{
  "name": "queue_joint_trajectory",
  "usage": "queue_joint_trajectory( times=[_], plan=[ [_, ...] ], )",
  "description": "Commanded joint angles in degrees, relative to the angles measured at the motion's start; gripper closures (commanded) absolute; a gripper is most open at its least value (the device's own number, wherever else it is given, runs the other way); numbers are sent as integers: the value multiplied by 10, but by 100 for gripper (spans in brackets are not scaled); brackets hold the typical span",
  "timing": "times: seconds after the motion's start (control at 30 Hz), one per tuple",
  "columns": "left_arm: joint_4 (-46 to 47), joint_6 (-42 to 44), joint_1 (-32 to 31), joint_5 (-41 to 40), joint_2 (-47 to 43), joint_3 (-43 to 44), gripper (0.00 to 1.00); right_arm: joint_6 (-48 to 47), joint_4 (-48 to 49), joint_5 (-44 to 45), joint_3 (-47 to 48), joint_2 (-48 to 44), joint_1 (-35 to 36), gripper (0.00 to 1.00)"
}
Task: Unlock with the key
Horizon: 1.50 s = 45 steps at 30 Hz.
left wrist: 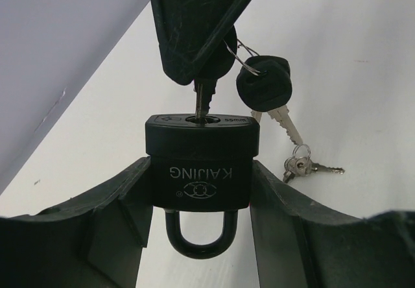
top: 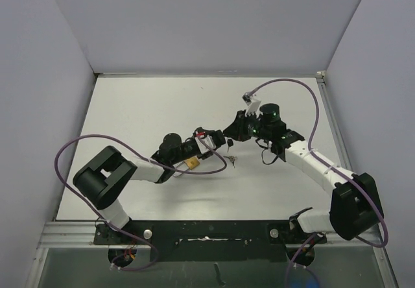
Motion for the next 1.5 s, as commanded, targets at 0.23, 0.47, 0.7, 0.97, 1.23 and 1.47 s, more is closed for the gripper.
queue_joint_trajectory(
  times=[0.23,0.47,0.7,0.97,1.23,1.47],
  plan=[
    [76,-17,-14,-84,-139,37,100,31,-27,-54,49,64,31,100],
    [38,-26,1,-31,-184,45,100,5,-78,-63,82,68,29,100],
    [-40,-56,24,77,-216,73,100,-38,-96,-77,93,64,27,100],
    [-68,-40,19,92,-214,81,100,-8,-85,-80,103,85,26,100],
    [-44,-38,8,23,-209,75,100,26,-59,-82,94,91,28,100],
    [-41,-34,8,11,-215,75,100,30,-45,-78,66,77,28,100]
  ],
)
